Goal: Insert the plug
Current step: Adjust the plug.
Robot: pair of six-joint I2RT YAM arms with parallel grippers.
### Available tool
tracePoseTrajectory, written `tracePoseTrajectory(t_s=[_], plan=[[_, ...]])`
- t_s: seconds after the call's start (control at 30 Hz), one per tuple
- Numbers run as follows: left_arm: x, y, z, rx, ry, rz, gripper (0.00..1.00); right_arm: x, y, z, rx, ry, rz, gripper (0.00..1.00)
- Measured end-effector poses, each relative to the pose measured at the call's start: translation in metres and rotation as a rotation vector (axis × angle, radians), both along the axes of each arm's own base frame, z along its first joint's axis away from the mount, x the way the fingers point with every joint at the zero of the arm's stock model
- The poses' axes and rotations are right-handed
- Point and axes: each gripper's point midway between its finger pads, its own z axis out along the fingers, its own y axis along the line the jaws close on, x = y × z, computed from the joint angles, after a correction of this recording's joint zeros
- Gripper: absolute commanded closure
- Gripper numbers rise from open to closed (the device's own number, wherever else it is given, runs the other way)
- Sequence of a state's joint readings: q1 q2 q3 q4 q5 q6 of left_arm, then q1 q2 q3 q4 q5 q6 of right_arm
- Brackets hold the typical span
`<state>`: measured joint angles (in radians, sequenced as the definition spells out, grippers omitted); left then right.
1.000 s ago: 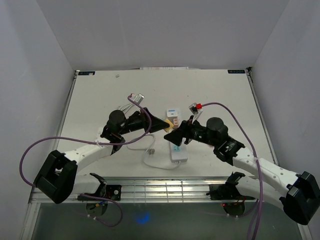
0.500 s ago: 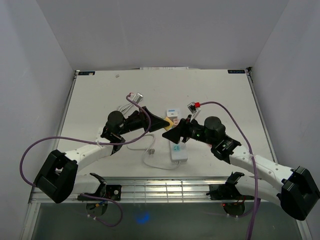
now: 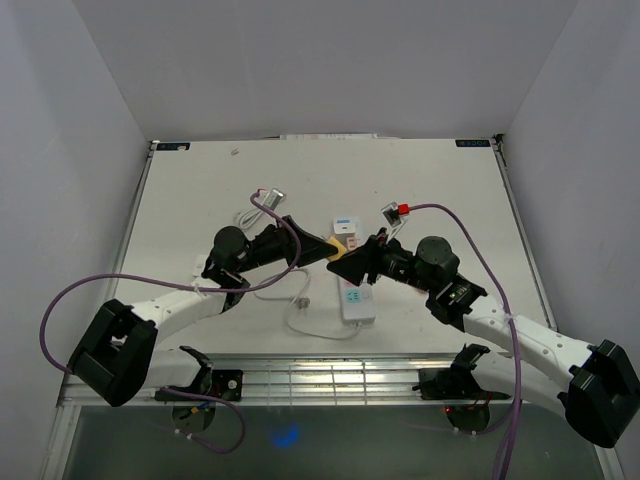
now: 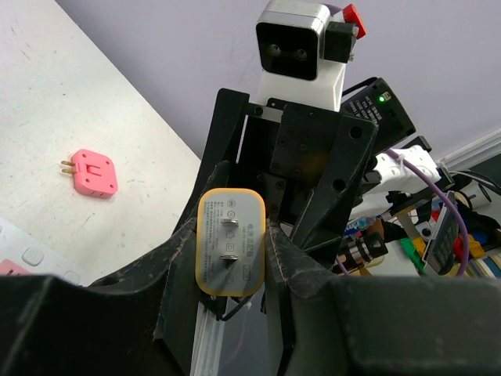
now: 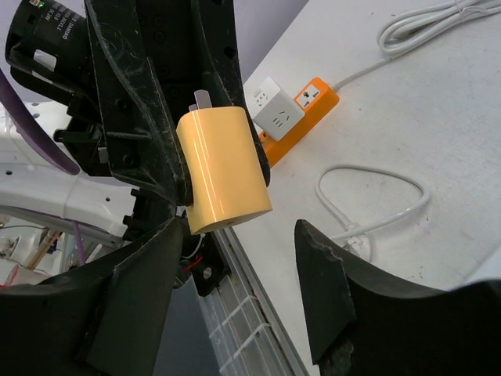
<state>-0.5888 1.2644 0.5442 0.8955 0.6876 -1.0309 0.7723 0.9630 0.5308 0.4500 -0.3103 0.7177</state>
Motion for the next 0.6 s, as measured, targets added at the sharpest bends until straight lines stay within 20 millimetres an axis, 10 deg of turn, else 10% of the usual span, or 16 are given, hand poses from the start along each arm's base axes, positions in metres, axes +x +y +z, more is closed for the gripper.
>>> tracePoseTrajectory(t_s=[0.6], plan=[[-0.009, 0.002, 0.0, -0.083, 0.032, -0.035, 1.0, -0.003, 0.01, 0.014, 0.088, 0.024, 0.051, 0.52]])
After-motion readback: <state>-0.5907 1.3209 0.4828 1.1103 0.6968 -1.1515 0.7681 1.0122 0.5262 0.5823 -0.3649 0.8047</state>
